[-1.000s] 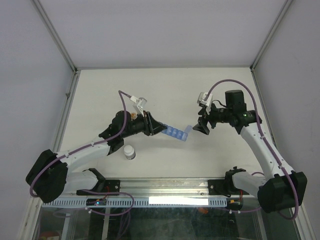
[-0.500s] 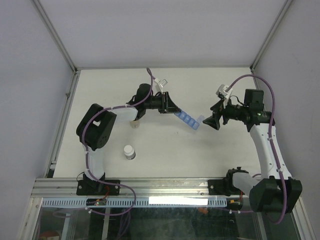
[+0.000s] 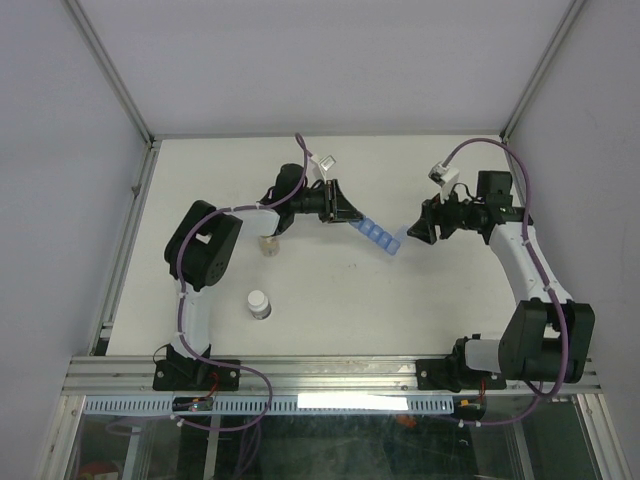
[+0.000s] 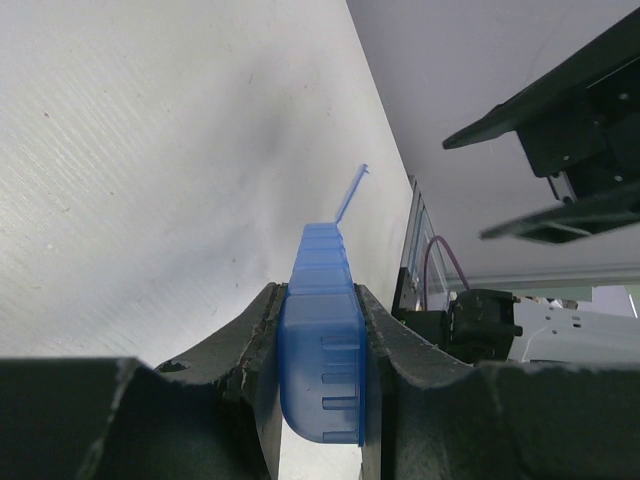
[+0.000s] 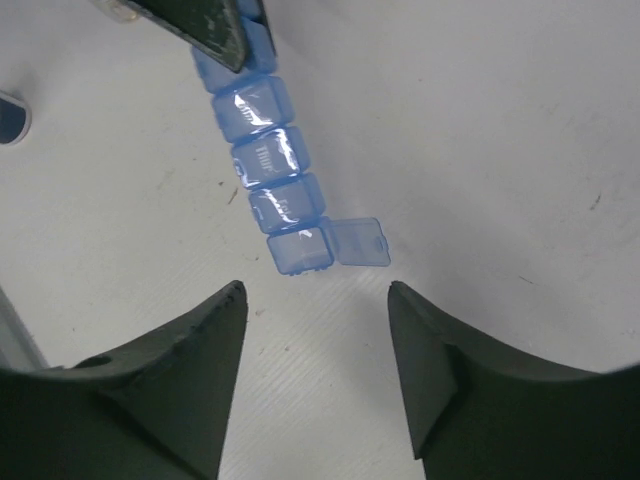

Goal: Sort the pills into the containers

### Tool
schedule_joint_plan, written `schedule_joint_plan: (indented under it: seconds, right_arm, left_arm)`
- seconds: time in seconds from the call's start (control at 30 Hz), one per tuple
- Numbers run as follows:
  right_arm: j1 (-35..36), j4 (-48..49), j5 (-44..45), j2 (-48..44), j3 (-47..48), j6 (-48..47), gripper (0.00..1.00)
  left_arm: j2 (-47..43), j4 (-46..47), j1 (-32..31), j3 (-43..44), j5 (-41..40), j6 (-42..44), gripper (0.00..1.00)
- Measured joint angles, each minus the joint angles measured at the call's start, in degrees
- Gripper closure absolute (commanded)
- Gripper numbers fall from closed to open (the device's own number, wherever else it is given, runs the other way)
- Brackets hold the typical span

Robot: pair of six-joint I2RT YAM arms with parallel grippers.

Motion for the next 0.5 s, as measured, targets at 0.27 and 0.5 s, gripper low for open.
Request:
schedule_joint_plan:
  seconds: [0.27, 0.5]
  right_arm:
    - [0.9, 2.5, 3.4, 8.1, 0.7, 4.9, 0.70]
    - [3.3, 3.5, 5.6, 10.1, 0.7, 6.8, 0.72]
  left_arm:
    - [0.0, 8.3, 0.3, -4.8, 0.5, -6.0, 1.00]
    - [-1.9, 11.7, 0.3, -7.4, 0.9, -8.3, 1.00]
